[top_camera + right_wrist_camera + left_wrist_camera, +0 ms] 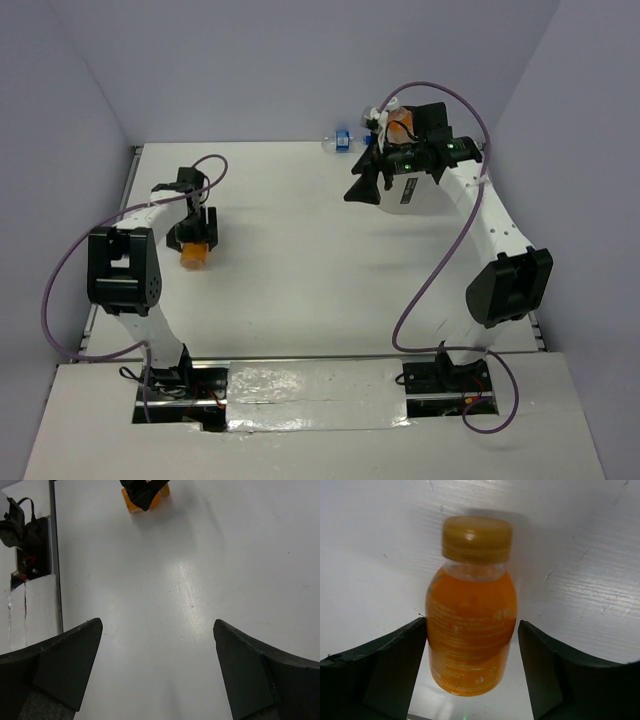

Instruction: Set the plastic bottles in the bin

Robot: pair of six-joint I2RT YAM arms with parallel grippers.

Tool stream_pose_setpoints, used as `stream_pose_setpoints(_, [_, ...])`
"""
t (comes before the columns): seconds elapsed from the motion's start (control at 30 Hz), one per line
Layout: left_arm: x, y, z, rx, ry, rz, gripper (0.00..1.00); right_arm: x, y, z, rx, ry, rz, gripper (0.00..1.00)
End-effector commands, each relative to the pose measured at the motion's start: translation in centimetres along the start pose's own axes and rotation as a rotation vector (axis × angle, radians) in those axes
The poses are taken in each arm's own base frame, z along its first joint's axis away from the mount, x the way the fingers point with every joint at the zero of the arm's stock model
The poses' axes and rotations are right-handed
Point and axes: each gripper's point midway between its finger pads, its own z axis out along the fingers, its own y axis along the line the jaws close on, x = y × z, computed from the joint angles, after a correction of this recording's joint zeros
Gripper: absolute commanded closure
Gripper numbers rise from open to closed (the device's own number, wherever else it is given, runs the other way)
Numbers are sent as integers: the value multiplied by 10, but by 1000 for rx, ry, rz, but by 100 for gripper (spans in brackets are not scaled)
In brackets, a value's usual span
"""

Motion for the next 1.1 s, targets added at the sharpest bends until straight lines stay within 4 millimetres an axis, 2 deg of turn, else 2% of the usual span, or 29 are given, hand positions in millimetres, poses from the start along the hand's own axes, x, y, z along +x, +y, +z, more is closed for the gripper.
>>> stream_pose_setpoints(0.0, [5,-6,2,38,35,-3,15,-7,22,-2,-34,-14,-24,0])
stream_pose_setpoints(0.27, [14,-17,13,81,72,-14,17,1,29,4,-55,-7,-4,0])
stream_pose_setpoints(0.43, [15,-23,17,148,71,-68,29,8,33,10,-71,8,10,0])
stream_pose_setpoints(0.53, [10,-36,10,233,43,-91,42,13,38,15,-91,21,31,0])
stream_pose_setpoints(0.57, [7,-41,6,267,27,-95,49,16,40,17,-99,27,46,0])
stream_pose_setpoints(0.6, [1,-51,-8,345,-5,-101,54,18,43,19,-108,33,57,0])
stream_pose_setpoints(0.67, [-7,-68,-23,455,-65,-110,64,24,52,27,-137,49,100,0])
stream_pose_setpoints(0.7, [-7,-83,-44,576,-95,-105,66,25,55,32,-144,51,140,0])
stream_pose_setpoints(0.73, [-19,-92,-56,648,-157,-114,68,25,58,36,-155,54,164,0])
stream_pose_setpoints(0.77, [-22,-100,-69,715,-191,-112,72,27,61,39,-168,53,202,0])
stream_pose_setpoints(0.8, [-15,-113,-91,836,-216,-99,73,27,60,45,-176,51,271,0])
stream_pose_setpoints(0.83, [-27,-121,-107,913,-291,-107,73,27,60,48,-183,50,310,0])
stream_pose_setpoints(0.87, [-29,-124,-130,982,-353,-96,74,22,58,53,-182,39,334,0])
stream_pose_setpoints(0.9, [-16,-134,-140,1076,-326,-116,74,25,56,60,-181,55,439,0])
stream_pose_setpoints(0.93, [-26,-140,-158,1142,-421,-80,74,20,51,63,-166,55,473,0])
stream_pose_setpoints(0.97, [-27,-140,-177,1192,-475,-69,73,16,50,70,-152,63,512,0])
stream_pose_setpoints(1.0, [-19,-143,-180,1237,-451,-110,73,28,36,82,-62,113,634,0])
stream_pose_setpoints(1.03, [-17,-156,-202,1315,-516,-42,73,14,29,85,-19,108,639,0])
stream_pose_setpoints(1.07, [-14,-159,-214,1346,-541,-31,73,13,31,92,-1,132,664,0])
